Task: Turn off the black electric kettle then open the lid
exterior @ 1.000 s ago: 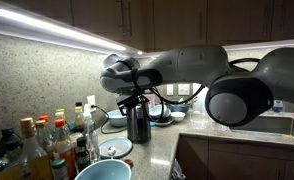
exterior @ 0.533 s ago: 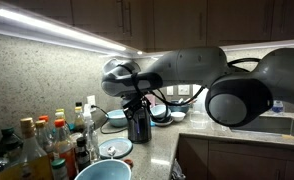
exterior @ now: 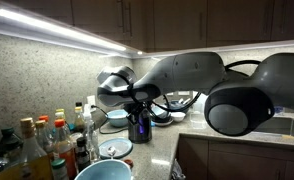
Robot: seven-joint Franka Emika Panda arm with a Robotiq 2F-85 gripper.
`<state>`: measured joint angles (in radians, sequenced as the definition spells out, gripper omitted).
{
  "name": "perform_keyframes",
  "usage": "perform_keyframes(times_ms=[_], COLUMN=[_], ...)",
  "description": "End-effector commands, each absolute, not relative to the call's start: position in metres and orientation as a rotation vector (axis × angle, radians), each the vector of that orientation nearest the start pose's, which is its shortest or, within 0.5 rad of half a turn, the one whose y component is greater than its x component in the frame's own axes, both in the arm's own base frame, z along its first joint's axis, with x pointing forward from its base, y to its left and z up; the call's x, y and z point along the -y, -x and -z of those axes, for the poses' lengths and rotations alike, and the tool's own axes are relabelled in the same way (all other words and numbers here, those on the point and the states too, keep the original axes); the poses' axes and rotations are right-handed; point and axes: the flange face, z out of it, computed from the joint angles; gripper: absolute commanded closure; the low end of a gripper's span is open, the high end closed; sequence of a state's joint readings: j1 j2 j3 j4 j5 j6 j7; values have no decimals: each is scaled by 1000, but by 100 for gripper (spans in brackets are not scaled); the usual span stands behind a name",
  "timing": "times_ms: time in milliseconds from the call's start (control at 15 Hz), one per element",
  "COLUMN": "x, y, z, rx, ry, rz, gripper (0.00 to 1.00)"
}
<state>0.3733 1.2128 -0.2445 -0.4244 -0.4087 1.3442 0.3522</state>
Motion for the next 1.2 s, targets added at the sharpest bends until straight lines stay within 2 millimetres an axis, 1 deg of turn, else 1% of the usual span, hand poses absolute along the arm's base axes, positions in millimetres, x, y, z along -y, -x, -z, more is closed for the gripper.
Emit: perform_keyframes(times_ms=[0,133,267,333,400,467,533,600,667,800,867,933,1000,1133], x=[-186,-203,-216,-218,-220,-214,-208,-197,-188,-171,-184,-175,-171,-178], y=[-748,-747,-744,-741,-738,-735,-734,-733,-732,-732,-733,-735,-736,-735], z=[-351,-377,-408,-429,-449,-466,-480,-491,-499,-504,-500,-503,-503,-498], rx=[114,117,140,154,143,129,139,162,184,298,229,245,251,237], ry=[-2355,-2337,-2359,-2429,-2511,-2554,-2598,-2643,-2688,-2760,-2684,-2694,-2692,-2691], rz=[-4,-111,-207,-228,-235,-227,-233,-225,-209,-171,-218,-216,-214,-208], gripper=[0,0,0,0,0,0,0,0,0,0,0,0,0,0])
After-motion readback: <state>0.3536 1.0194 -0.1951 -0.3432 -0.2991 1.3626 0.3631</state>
